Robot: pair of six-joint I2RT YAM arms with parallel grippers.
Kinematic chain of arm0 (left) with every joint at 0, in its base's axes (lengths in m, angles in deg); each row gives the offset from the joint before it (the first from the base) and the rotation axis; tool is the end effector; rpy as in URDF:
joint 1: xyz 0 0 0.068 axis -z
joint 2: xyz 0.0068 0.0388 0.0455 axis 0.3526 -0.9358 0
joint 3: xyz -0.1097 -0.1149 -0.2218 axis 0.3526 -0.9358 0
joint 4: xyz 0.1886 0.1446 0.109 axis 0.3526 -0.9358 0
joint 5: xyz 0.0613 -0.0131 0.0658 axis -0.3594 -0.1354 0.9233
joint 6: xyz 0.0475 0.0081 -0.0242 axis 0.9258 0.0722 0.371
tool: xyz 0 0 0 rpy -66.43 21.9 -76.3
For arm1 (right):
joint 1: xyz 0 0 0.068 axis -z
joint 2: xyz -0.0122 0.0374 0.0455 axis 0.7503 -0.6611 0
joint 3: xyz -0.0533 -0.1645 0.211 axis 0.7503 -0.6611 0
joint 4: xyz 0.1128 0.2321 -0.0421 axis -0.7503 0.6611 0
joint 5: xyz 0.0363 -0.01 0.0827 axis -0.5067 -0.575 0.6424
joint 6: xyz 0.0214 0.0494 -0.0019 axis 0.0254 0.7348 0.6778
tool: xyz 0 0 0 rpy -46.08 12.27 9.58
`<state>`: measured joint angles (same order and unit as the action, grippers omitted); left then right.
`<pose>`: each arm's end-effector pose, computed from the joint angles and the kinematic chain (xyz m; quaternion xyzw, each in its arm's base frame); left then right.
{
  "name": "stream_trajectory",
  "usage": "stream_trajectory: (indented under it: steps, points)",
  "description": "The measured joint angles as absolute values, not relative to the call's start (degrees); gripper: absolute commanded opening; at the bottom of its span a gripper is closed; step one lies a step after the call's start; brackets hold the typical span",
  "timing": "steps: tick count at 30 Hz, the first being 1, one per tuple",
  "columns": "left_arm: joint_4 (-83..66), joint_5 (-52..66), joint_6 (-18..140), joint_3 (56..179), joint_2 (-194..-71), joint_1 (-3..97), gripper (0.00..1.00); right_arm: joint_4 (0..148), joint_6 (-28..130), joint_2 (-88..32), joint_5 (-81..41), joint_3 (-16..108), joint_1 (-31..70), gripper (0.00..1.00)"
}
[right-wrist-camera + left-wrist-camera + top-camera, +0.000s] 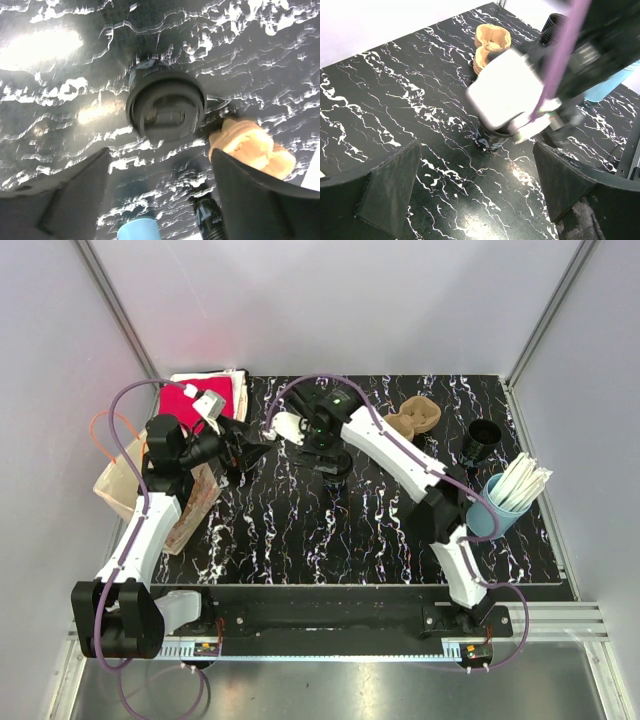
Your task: Pack the takeout coffee
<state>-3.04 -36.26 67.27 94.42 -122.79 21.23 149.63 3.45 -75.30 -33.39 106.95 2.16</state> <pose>0.2579 -0.0303 0.3270 0.2537 0.6954 -0.3577 0.5693 0.3185 0.3302 0.3138 -0.6687 0.7170 -0.0380 0.1932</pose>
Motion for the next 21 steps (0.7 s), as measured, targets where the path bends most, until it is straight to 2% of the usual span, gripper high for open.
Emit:
stream_trajectory:
  steps: [1, 6, 10, 16, 21]
  points:
    - [-2.91, -36.24, 67.12, 94.42, -122.79, 21.2, 0.99, 149.5, 3.91, -73.64, -33.39, 105.94, 2.18, 1.0]
    - [-2.4, -35.69, 66.79, 94.42, -123.18, 22.19, 0.99, 148.14, 5.79, -58.8, -33.34, 89.79, 3.58, 1.0]
    - [-5.31, -33.57, 68.96, 95.69, -125.67, 27.28, 0.99, 145.74, 8.3, -50.6, -32.64, 80.48, 7.55, 1.0]
    - [-11.93, -30.05, 73.57, 104.32, -135.71, 35.74, 0.99, 135.88, 14.73, -48.61, -25.65, 73.05, 16.67, 1.0]
    - [-15.17, -28.72, 74.59, 113.74, -147.05, 37.6, 0.99, 127.46, 20.26, -48.52, -15.35, 66.58, 21.13, 1.0]
